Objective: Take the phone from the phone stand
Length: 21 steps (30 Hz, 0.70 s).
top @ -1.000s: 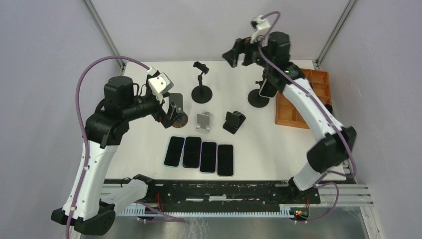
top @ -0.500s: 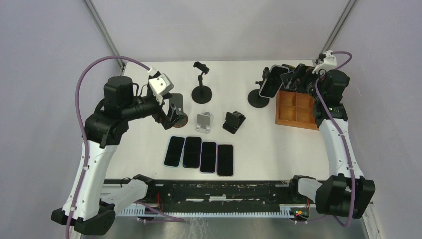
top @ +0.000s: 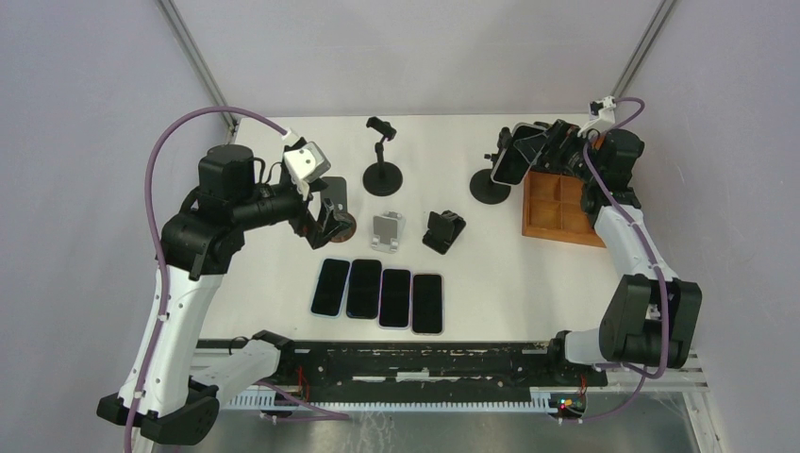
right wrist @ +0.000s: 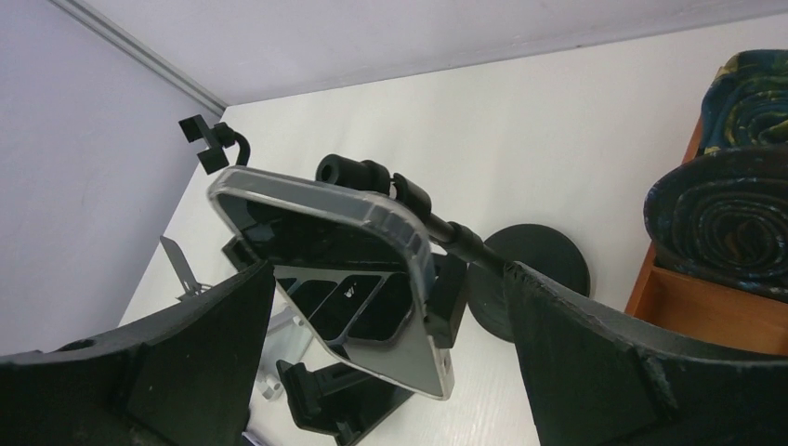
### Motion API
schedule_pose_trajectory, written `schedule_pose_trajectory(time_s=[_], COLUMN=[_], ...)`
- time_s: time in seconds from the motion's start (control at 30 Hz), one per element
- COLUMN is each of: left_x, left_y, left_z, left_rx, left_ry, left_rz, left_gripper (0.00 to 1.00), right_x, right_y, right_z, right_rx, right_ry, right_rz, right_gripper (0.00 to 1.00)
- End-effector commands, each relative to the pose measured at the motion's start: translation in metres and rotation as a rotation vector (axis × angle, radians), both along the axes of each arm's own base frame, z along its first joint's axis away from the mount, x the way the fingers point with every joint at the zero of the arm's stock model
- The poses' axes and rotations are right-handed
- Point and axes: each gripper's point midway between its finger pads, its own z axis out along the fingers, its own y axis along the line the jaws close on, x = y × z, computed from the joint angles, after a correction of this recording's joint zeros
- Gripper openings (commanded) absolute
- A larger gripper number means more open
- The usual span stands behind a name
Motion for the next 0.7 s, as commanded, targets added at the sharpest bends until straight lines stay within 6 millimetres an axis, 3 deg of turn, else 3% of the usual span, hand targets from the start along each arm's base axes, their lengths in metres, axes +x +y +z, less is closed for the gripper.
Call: schedule_pose_trajectory(time_s=[0.0, 0.2, 0.3, 0.53, 0.67], left_x=[-0.004, -0.004, -0.004, -0.004, -0.004], left_y=[-0.003, -0.005, -0.005, -0.005, -0.004], left_z=[0.015, 0.015, 0.015, 0.010, 0.010], left_rx=[-0.018, -0.025, -0.025, -0.020, -0.018], left_ry=[-0.042, -0.032, -0.030, -0.022, -0.024], left_rz=[-0.037, -0.041, -0.042, -0.041, -0.042], left_gripper=[1.00, 1.00, 1.00, 1.00, 1.00], right_x=[0.010, 0.015, 0.016, 0.011, 0.008], right_y=[0.007, 0.021, 0.025, 0.030, 0.026], right_z=[0.024, 0.031, 0.030, 0.035, 0.042], right_rx=[0.027, 0.042, 0.038, 0.010, -0.007], right_ry=[-0.101, -0.134, -0.132, -0.146, -0.156], right_rz=[0.028, 0.051, 0.053, 0.035, 0.007], right_gripper=[0.98, 0.94, 0.80, 0.34, 0.32])
